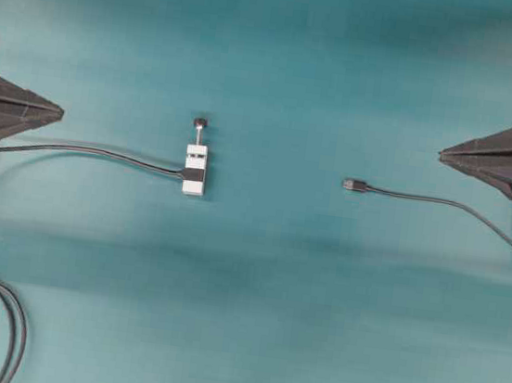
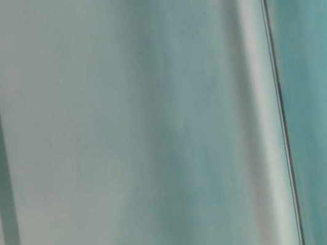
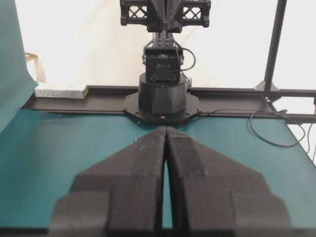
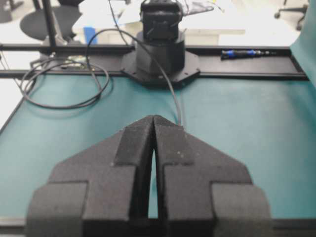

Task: Insert the USB cable into the female connector supported by the left arm.
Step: 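Lower left gripper onto white clamp and right gripper onto USB plug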

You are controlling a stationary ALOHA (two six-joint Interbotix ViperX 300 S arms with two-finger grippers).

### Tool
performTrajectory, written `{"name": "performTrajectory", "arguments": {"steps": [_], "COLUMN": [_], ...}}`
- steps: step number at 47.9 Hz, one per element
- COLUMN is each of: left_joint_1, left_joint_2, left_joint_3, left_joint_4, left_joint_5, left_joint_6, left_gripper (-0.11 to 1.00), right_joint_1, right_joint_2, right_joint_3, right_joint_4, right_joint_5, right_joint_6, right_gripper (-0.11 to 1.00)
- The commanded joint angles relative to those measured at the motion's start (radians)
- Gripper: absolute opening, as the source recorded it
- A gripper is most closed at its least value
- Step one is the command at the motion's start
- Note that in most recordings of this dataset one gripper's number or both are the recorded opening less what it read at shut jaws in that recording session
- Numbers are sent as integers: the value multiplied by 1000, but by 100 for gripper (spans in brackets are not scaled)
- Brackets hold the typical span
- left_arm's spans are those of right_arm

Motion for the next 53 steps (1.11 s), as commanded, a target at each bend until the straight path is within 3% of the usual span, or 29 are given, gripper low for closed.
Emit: {"name": "performTrajectory", "arguments": {"steps": [1, 5, 9, 15, 18, 28, 37, 44, 53], "left_joint_1": [11, 28, 41, 40, 37, 34, 37, 35, 35], "left_joint_2": [17, 49, 106, 241, 310, 528, 680, 747, 801], "left_joint_3": [-6, -31, -58, -64, -52, -15, 0, 3, 41], "left_joint_4": [0, 0, 0, 2, 0, 0, -5, -14, -17], "left_joint_5": [0, 20, 67, 173, 184, 20, -161, -239, -351], "left_joint_6": [6, 28, 63, 115, 127, 137, 126, 120, 112], "left_gripper": [1, 7, 1, 1, 1, 1, 5, 26, 77], "right_joint_1": [-29, -72, -86, -91, -91, -92, -92, -92, -94], "right_joint_2": [6, 11, 38, 164, 233, 405, 433, 434, 434], "right_joint_3": [-15, -25, -32, -31, -25, 0, 38, 57, 86], "right_joint_4": [-2, -2, -2, -2, -5, -26, -26, -26, -26], "right_joint_5": [-9, -3, 52, 193, 204, 98, -29, -63, -97], "right_joint_6": [-2, 11, 11, 8, 3, 3, 23, 75, 124], "right_gripper": [0, 0, 0, 0, 0, 0, 0, 0, 0]}}
